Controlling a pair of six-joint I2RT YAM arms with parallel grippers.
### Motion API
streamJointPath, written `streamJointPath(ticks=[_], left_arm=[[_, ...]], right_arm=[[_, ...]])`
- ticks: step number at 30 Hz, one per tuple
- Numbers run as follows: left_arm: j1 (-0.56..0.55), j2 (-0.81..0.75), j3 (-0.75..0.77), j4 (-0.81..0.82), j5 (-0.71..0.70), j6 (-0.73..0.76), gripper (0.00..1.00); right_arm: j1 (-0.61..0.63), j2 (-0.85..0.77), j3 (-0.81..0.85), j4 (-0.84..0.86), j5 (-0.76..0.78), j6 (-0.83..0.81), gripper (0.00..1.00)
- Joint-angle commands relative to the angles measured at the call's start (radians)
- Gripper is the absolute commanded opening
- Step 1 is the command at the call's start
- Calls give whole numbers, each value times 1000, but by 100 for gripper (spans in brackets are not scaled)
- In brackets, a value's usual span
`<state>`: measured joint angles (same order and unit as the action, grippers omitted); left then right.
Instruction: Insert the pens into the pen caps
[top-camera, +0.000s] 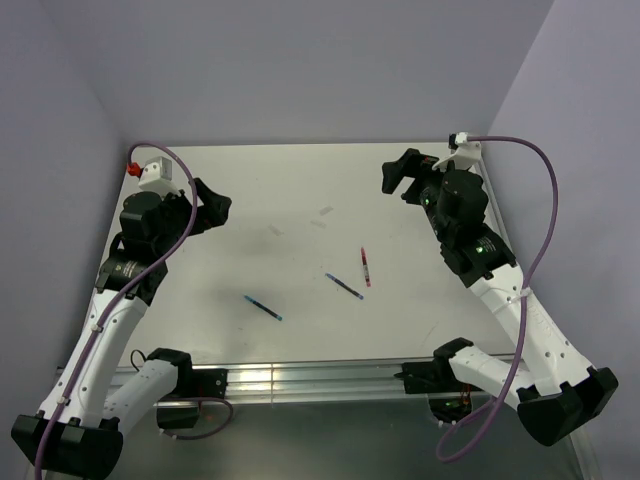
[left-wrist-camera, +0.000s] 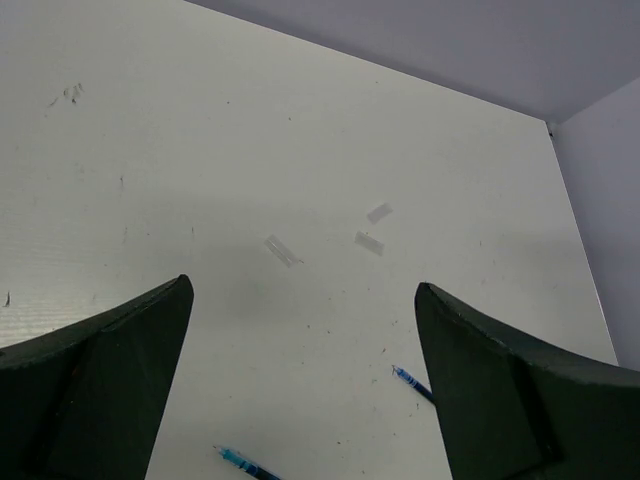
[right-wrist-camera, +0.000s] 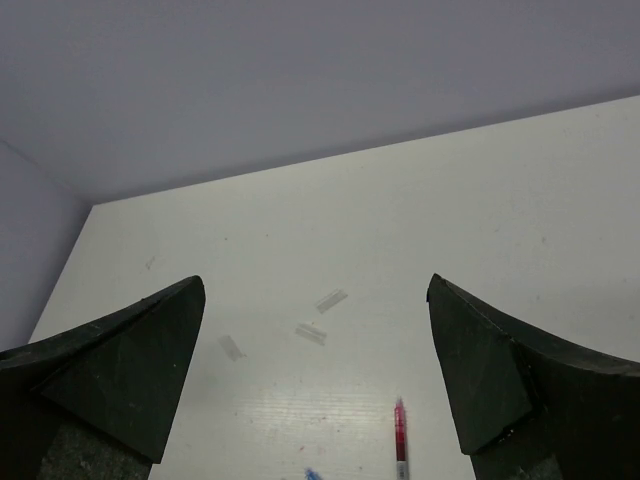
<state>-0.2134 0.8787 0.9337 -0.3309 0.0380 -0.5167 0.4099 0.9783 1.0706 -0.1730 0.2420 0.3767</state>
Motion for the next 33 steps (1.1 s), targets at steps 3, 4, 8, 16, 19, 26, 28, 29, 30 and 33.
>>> streamJointPath(ticks=[3, 4, 8, 16, 19, 26, 28, 29, 30, 33], left_arm=[[2, -15, 19, 26, 19, 6, 99], [2, -17, 19, 26, 17, 6, 99], [2, -23, 17, 30, 14, 7, 99], [2, -12, 20, 26, 11, 4, 99], [2, -15, 19, 26, 8, 4, 99], [2, -1, 22, 23, 17, 1, 100], [2, -3, 20, 24, 16, 1, 100], [3, -3, 19, 26, 17, 0, 99], [3, -1, 16, 27, 19, 0, 100], [5, 11, 19, 27, 28, -3, 100]], right_arm=[[4, -13, -12, 26, 20, -9, 100], [4, -12, -9, 20, 20, -7, 100], [4, 2, -3, 6, 3, -15, 100], [4, 65, 9, -46, -72, -13, 95], [6, 117, 0, -69, -136, -5, 90], [70, 195, -83, -95, -144, 25, 76], [105, 212, -125, -97, -87, 24, 73], [133, 220, -136, -97, -81, 24, 73], [144, 236, -149, -97, -78, 24, 72], [153, 272, -172, -102, -24, 54, 71]])
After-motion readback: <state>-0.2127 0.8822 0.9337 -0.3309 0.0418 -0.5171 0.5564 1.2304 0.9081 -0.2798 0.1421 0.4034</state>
